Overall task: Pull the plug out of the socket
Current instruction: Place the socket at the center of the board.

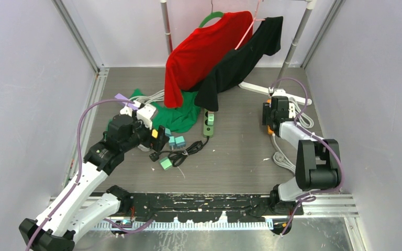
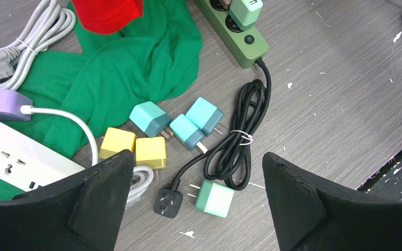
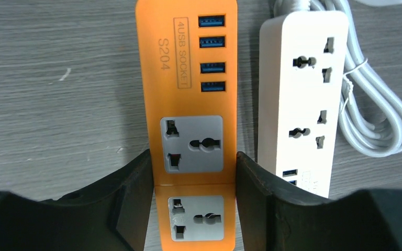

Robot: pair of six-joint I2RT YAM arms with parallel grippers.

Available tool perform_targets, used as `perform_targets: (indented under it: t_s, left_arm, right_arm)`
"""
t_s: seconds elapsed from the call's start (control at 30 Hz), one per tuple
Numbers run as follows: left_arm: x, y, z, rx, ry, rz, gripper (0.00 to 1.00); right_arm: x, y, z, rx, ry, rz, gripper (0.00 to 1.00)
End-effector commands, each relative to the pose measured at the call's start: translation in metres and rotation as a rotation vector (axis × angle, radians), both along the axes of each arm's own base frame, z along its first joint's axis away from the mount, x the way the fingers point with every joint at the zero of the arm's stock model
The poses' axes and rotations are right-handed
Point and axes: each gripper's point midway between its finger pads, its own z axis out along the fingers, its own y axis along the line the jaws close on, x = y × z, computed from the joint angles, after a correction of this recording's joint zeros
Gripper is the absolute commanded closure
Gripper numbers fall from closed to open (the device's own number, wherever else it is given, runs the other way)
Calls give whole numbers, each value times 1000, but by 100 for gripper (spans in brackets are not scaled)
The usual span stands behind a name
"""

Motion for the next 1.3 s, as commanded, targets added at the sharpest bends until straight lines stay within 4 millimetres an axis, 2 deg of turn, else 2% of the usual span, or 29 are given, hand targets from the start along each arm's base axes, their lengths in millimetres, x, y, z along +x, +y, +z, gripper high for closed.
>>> perform_targets:
  t_s: [0.0, 0.13, 0.3, 0.37, 0.57, 0.67, 0.87, 0.97, 1.0, 1.07, 1.17, 1.27]
  left_arm:
    - [2, -6, 16, -38, -61, -27, 9]
    - [2, -7, 16, -42, -60, -32, 8]
    - [1, -8, 17, -45, -61, -34, 8]
    - [1, -8, 16, -45, -61, -34, 8]
    - [1, -8, 15, -44, -58, -34, 8]
    - [2, -7, 15, -42, -58, -31, 8]
    - [2, -7, 13, -38, -55, -30, 8]
    - [2, -7, 13, -38, -54, -30, 8]
    - [3, -7, 13, -38, -54, -31, 8]
    - [2, -8, 12, -38, -51, -34, 7]
    - [0, -10, 14, -48, -52, -48, 0]
    - [-3, -16, 19, -90, -54, -67, 0]
  right_arm:
    - [27, -17, 25, -9, -130, -114, 80]
    - [26, -28, 17, -41, -104, -158, 66]
    - [25, -30, 14, -38, -86, -169, 37]
    - [24, -30, 14, -29, -85, -159, 29]
    - [25, -22, 17, 24, -84, -121, 17]
    - [23, -14, 23, 56, -89, -67, 15]
    - [16, 20, 43, 152, -74, 120, 12]
    - [-1, 46, 47, 220, 35, 278, 5]
    - [-5, 60, 55, 252, 58, 376, 1]
    - [-16, 79, 63, 319, 95, 472, 0]
    - [-29, 100, 80, 402, 89, 572, 0]
    - [-41, 114, 101, 453, 46, 639, 0]
